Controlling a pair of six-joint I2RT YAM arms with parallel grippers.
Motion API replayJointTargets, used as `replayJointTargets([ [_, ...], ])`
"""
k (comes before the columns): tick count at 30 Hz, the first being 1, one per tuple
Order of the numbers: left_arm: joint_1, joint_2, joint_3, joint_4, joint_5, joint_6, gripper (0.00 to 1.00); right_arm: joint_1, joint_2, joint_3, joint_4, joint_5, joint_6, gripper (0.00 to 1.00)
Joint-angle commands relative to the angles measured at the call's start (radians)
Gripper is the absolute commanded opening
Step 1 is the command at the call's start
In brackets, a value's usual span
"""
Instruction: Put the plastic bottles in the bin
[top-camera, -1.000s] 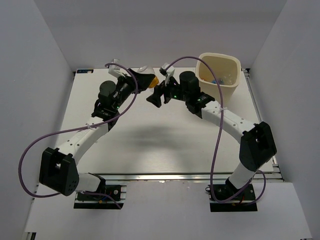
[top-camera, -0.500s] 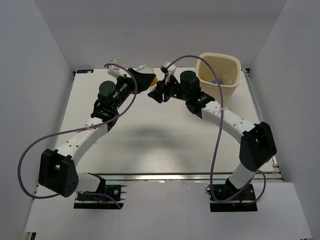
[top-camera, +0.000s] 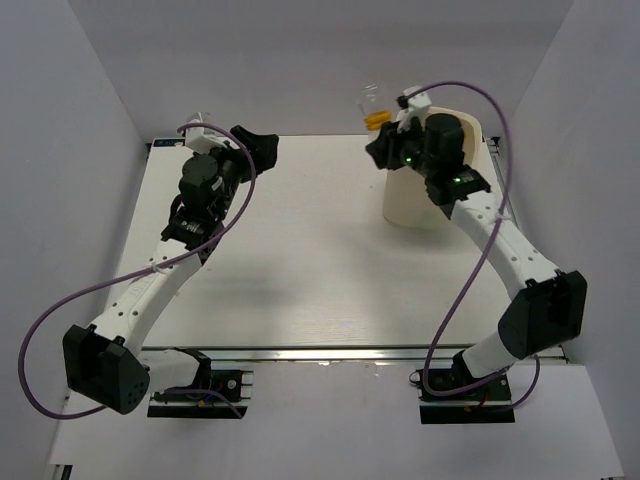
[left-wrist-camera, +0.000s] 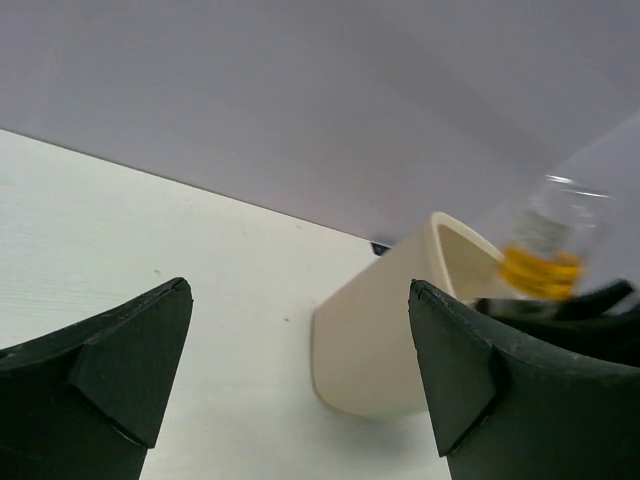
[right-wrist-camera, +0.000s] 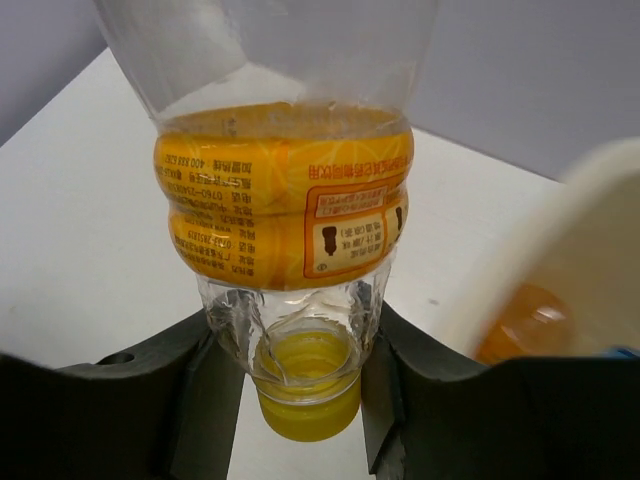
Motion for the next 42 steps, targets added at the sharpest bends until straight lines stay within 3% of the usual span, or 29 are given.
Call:
replayJointTargets([
  [1, 0.022, -0.009, 0.027, -0.094, -0.090, 0.031, 0.98, -0.071, -0.094, 0.058, -0.078, 0.118, -0.010, 0.12],
  [4, 0.059, -0.012, 0.011, -0.105, -0.096, 0.028, 0.98, -0.134, -0.119, 0.072, -0.150, 0.181, -0.042, 0.16],
  [7, 0.076, -0.015, 0.011, -0.137, -0.128, 0.027, 0.98, -0.166, -0.134, 0.064, -0.175, 0.267, -0.056, 0.28],
  [10, 0.085, -0.021, 0.011, -0.153, -0.159, 0.027, 0.98, -0.189, -0.116, 0.093, -0.195, 0.311, -0.111, 0.32],
  [12, 0.087, -0.022, 0.008, -0.151, -0.160, 0.027, 0.98, -0.206, -0.097, 0.118, -0.217, 0.328, -0.118, 0.45],
  [13, 0.088, -0.022, 0.009, -0.151, -0.157, 0.028, 0.98, -0.212, -0.076, 0.145, -0.227, 0.331, -0.130, 0.59],
  [17, 0.088, -0.022, 0.020, -0.182, -0.165, 0.037, 0.98, -0.214, -0.042, 0.196, -0.279, 0.341, -0.134, 0.89],
  [25, 0.093, -0.041, 0.027, -0.226, -0.216, 0.071, 0.98, -0.220, -0.111, 0.164, -0.267, 0.403, -0.104, 0.89],
  [29, 0.142, -0.050, 0.034, -0.280, -0.283, 0.079, 0.98, -0.335, -0.142, 0.169, -0.347, 0.445, -0.007, 0.89],
  [34, 0.290, -0.070, 0.000, -0.340, -0.312, 0.065, 0.98, -0.507, -0.240, 0.004, -0.364, 0.474, 0.108, 0.90],
  [37, 0.355, -0.088, -0.041, -0.354, -0.389, 0.070, 0.98, -0.508, -0.298, -0.116, -0.353, 0.680, 0.142, 0.89],
  [42, 0.392, -0.078, -0.039, -0.391, -0.437, 0.068, 0.98, -0.514, -0.349, -0.233, -0.329, 0.692, 0.142, 0.89],
])
